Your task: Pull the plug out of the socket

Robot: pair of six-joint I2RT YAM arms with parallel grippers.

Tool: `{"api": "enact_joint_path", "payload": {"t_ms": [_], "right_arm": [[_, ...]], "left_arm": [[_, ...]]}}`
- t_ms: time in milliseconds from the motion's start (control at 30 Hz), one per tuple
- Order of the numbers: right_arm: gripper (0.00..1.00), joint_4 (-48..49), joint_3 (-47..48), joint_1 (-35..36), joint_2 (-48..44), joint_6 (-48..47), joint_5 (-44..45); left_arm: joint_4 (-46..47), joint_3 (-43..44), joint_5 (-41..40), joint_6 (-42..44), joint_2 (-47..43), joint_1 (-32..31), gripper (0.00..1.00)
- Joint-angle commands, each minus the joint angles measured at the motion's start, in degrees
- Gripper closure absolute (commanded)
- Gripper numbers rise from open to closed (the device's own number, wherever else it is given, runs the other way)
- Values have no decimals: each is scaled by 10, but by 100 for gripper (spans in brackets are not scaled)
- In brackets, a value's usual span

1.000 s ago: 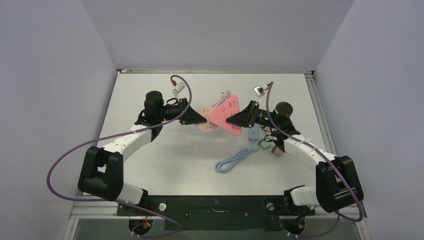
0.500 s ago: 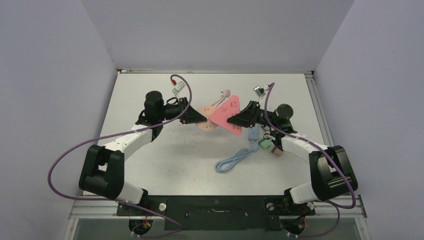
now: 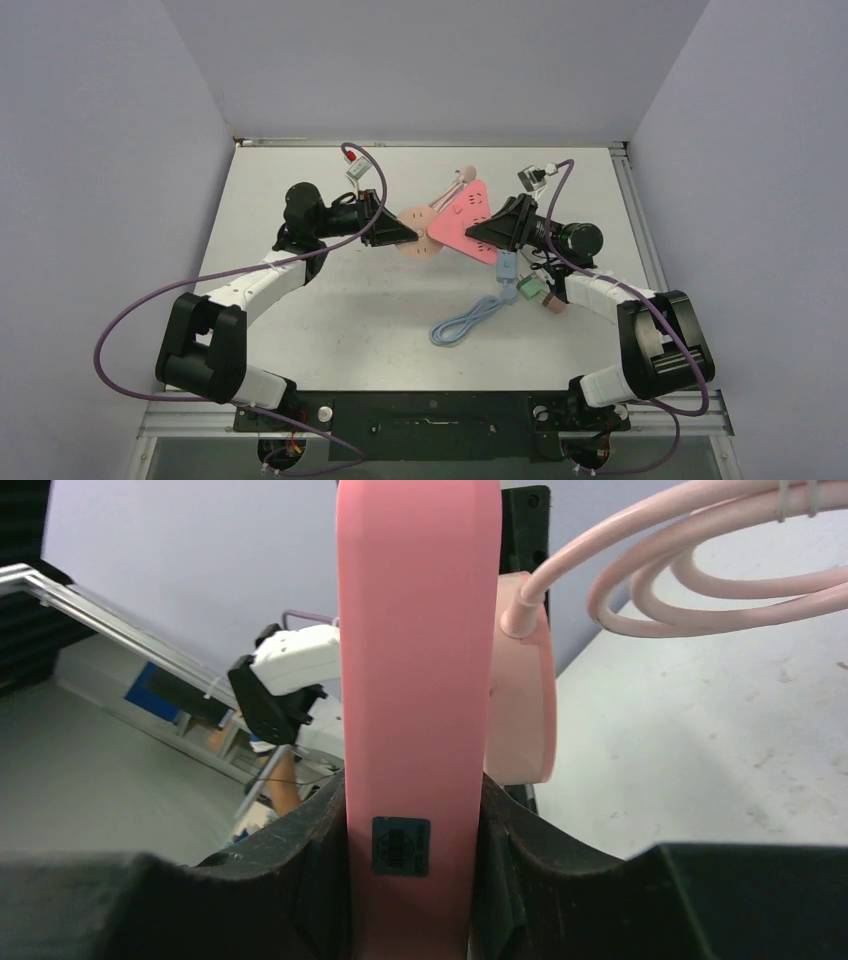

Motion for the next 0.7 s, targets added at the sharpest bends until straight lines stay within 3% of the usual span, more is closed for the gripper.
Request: {"api": "enact_joint_path", "payload": {"t_ms": [0,100,300,433,533,667], "right_arm": [[95,199,25,0,-12,76,24],[95,115,21,0,-34,6,18],[95,-208,38,2,-100,-232,24],[95,-327,59,3,-131,-318,34],[95,-435,81,4,-157,-397,56],[95,-651,127,10,-201,-541,156]], "left_arm": [[71,5,34,-11,-14,-9,100],[73,5,34,-12,-14,-9,100],[74,4,33,-13,-15,-9,100],[52,5,20,-1,-16,-5,100],[-84,24,-23,88,-17,4,100],[-398,91,-157,270,-14,8,100]]}}
